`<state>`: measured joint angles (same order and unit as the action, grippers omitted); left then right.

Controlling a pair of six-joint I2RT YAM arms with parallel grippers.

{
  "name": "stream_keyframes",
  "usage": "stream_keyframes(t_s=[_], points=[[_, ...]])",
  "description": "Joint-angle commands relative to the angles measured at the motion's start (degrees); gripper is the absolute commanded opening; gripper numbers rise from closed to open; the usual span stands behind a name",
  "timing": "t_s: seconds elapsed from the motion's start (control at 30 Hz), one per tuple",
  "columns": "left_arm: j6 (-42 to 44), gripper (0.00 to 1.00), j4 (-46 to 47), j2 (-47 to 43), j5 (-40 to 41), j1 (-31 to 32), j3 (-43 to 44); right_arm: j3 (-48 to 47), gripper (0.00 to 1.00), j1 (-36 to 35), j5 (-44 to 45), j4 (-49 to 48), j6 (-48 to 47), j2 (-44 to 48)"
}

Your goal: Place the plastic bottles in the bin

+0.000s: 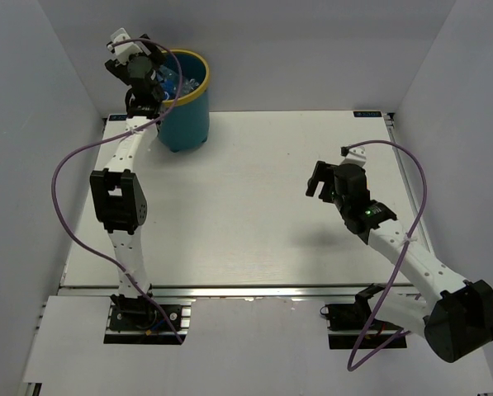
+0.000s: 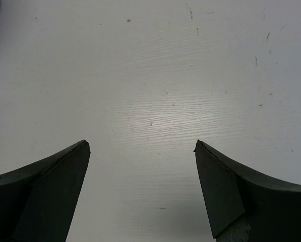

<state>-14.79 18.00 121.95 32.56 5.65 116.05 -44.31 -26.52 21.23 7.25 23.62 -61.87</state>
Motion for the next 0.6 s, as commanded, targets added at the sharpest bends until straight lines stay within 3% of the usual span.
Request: stream_keyframes(t_s=[0.0,0.17,0.3,0.4,0.53,0.57], points=[[2.4,0.98,-0.9,-4.6,0.0,0.1,3.4,-1.2,0.89,0.4,-1.2,-1.2,-0.2,0.0],[4.2,0.98,-6.4,-7.2,-0.3,0.1,8.2,-0.8,0.89,0.5,-3.7,-1.2,0.3,0.3],[3.4,0.98,-7.4,-14.2,-2.5,0.1,2.4,0.3,0.89,0.5,-4.8,-1.4,0.5,2.2],[1.6,0.98,-10.9,-21.5,-4.3,0.1,-3.2,1.1,0.89,0.5,-4.6,-1.4,0.1,4.3],[-2.9,0.98,-15.4,-36.0,-7.4,0.1,-18.7,4.1,0.89,0.5,-3.3,-4.2,1.2,7.8],[-4.2,0.98,-15.9,-42.7,-9.2,0.1,-27.7,5.8,0.89,0.6,-2.4,-4.7,2.3,8.5]])
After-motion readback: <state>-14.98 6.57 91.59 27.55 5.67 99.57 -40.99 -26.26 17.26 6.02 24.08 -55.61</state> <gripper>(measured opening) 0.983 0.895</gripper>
